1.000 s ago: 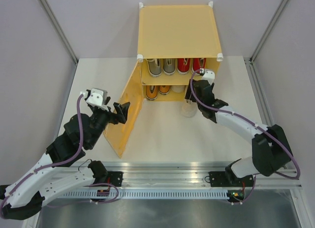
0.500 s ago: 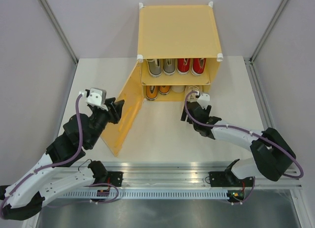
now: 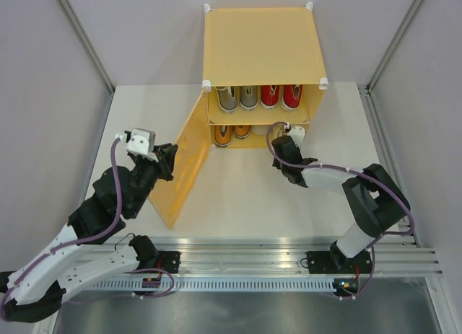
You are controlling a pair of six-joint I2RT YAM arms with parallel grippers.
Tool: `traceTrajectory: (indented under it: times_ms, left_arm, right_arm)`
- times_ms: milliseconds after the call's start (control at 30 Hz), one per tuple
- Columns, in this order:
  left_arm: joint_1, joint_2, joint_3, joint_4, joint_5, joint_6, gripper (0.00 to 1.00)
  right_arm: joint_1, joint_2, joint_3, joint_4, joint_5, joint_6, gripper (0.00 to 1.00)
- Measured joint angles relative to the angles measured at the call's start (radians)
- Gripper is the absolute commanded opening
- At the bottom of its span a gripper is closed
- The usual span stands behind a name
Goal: Place and organize the shoes in the shoe cabinet
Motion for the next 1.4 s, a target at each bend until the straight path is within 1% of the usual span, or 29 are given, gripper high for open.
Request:
traceTrajectory:
  times_ms: [33, 100, 200, 367, 667, 700, 767, 800, 867, 1400]
  left_arm:
    - [0.0, 0.0, 0.0, 0.0, -0.002, 0.0, 0.2]
    - [0.0, 0.0, -0.002, 0.002, -0.007, 0.0, 0.16]
    - [0.0, 0.0, -0.003, 0.002, -0.012, 0.0, 0.1]
    - [0.0, 0.0, -0.003, 0.004, -0.015, 0.0, 0.02]
    - [0.0, 0.0, -0.006, 0.012, -0.015, 0.0, 0.02]
    - [0.0, 0.0, -0.006, 0.013, -0.015, 0.0, 0.02]
    - [0.0, 0.0, -0.007, 0.014, -0.015, 0.0, 0.02]
    - [0.0, 0.0, -0.007, 0.015, -0.015, 0.0, 0.02]
    - [0.0, 0.0, -0.008, 0.018, -0.015, 0.0, 0.02]
    - [0.0, 0.001, -0.009, 0.02, -0.015, 0.0, 0.02]
  right_arm:
    - [-0.008, 0.002, 0.002, 0.012, -0.015, -0.019, 0.33]
    - [-0.017, 0.008, 0.006, 0.022, -0.033, -0.064, 0.28]
    - [-0.024, 0.01, 0.017, 0.023, -0.042, -0.109, 0.26]
    - [-0.051, 0.03, 0.057, 0.014, -0.058, -0.165, 0.21]
    - [-0.102, 0.115, 0.147, -0.027, -0.063, -0.207, 0.16]
    - [-0.106, 0.121, 0.158, -0.033, -0.062, -0.212, 0.13]
    - [-0.113, 0.135, 0.175, -0.034, -0.062, -0.218, 0.11]
    - [-0.117, 0.143, 0.182, -0.033, -0.062, -0.222, 0.08]
    - [-0.12, 0.155, 0.196, -0.033, -0.059, -0.233, 0.07]
    - [-0.132, 0.237, 0.275, -0.026, -0.031, -0.32, 0.06]
